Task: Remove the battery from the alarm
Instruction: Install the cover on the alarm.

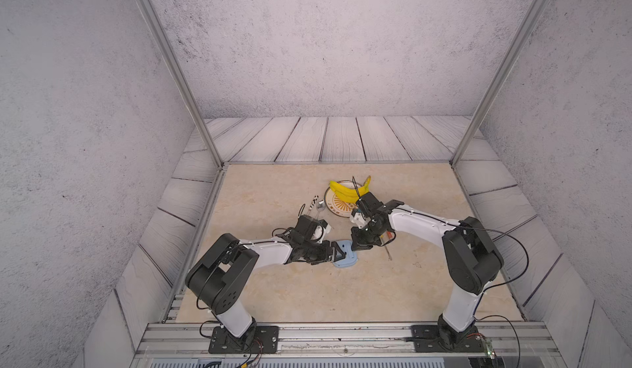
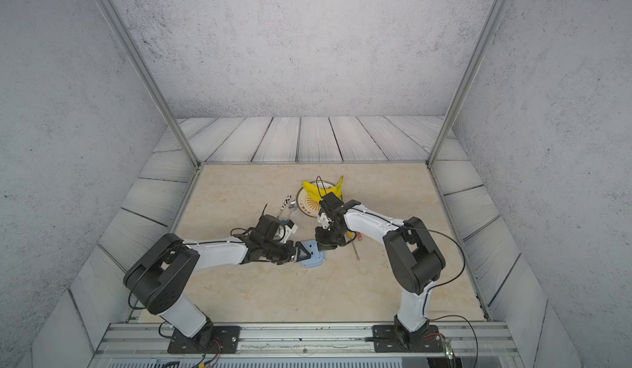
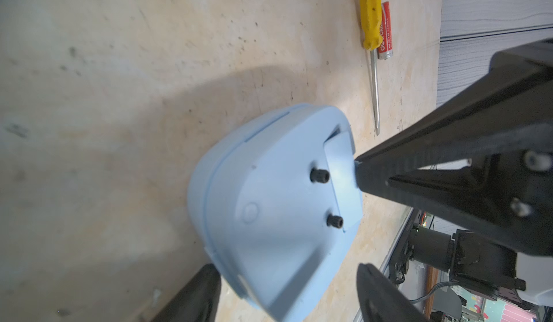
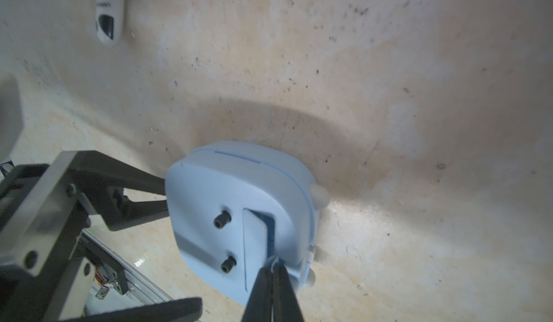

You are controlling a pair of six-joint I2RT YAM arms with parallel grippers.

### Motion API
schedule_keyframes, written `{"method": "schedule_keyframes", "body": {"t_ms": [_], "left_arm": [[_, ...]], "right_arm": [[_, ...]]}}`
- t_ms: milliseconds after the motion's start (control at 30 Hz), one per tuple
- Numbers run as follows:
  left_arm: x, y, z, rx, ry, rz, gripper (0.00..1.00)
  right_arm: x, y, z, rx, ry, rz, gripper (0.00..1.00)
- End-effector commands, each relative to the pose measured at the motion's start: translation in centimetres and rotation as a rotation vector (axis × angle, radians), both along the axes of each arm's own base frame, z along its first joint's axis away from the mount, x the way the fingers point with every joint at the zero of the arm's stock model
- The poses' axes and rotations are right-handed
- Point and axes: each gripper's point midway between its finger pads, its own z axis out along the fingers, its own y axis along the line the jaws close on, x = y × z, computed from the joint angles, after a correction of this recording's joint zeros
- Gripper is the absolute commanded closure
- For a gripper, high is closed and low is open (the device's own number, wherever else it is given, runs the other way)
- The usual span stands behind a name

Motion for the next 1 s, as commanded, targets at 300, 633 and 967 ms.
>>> {"method": "schedule_keyframes", "body": {"t_ms": [300,633,967], "left_arm": [[0.1,0.8,0.7,0.002,-0.028,0.010,0.22],[0.1,1.1,0.7,0.004,-0.027,0.017,0.22],[0.2,2.0,1.0,0.001,-0.030,0.044,0.23]], "right_arm": [[0.3,-1.2,1.3,-0.069,-0.047,0.022,0.76],[0.5,-1.0,-0.8,-0.092,-0.017,0.033,0.72],[0.6,-1.4,-1.2,-0.098,-0.053,0.043,0.67]]}}
